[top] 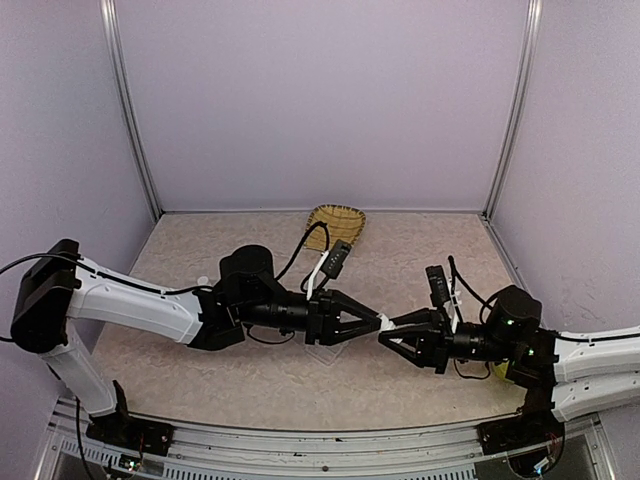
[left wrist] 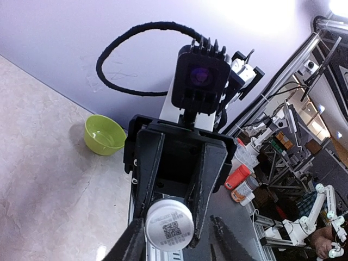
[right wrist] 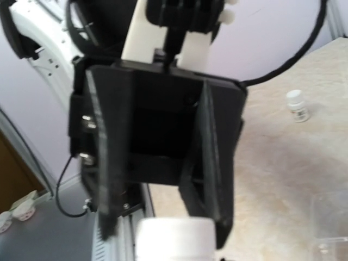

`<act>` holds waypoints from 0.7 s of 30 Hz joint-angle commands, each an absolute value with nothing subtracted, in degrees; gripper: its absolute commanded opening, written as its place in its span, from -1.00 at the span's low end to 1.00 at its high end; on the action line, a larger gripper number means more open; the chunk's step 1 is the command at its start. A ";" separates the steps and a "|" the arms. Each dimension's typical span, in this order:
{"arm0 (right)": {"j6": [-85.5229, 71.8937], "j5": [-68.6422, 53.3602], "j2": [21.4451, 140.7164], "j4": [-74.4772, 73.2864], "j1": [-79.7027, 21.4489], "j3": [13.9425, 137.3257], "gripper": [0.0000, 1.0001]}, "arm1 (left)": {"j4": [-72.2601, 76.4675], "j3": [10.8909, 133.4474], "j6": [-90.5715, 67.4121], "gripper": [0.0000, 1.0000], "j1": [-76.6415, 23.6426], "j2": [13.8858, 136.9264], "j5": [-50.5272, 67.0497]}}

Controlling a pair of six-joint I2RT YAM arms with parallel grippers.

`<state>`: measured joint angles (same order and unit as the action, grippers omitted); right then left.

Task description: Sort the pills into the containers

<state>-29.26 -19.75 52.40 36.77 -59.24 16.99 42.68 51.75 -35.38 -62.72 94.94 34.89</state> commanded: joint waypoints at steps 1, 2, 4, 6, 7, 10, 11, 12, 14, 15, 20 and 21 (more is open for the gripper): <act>-27.60 -16.46 51.17 34.52 -59.77 17.79 -0.53 | 46.01 50.98 -39.88 -0.11 -63.02 93.96 33.47; -27.61 -16.86 51.22 34.51 -59.77 17.96 -0.53 | 45.55 51.04 -39.14 -0.04 -63.02 93.49 33.34; -27.60 -17.93 51.79 34.59 -59.81 18.38 -0.54 | 44.53 51.18 -37.32 0.19 -63.02 92.60 32.72; -27.83 -19.36 52.39 34.94 -59.77 18.77 -0.54 | 43.20 51.51 -35.33 0.44 -63.02 91.94 32.08; -27.99 -20.27 52.76 35.25 -59.77 18.95 -0.55 | 42.56 51.77 -34.51 0.60 -63.02 91.71 31.88; -28.50 -23.23 53.91 36.43 -59.77 19.28 -0.56 | 40.47 52.55 -31.89 0.97 -63.02 91.41 31.26; -28.69 -24.09 54.34 36.82 -59.82 19.45 -0.56 | 39.84 52.78 -31.22 0.97 -63.02 91.41 30.99; -28.92 -24.87 54.91 37.51 -59.85 19.48 -0.56 | 39.31 53.08 -30.42 0.97 -62.97 91.45 30.70; -29.30 -26.31 55.60 38.88 -60.02 19.54 -0.56 | 38.55 53.65 -29.57 0.98 -63.02 91.77 30.43; -29.48 -26.82 56.03 39.51 -60.07 19.59 -0.56 | 38.57 53.88 -29.46 0.98 -63.02 92.00 30.49; -30.33 -27.81 58.47 42.44 -60.62 20.25 -0.57 | 41.39 53.86 -30.48 0.98 -63.11 93.44 32.60; -30.52 -27.53 59.10 42.57 -60.64 20.56 -0.57 | 42.34 53.75 -30.73 0.97 -63.23 93.65 33.20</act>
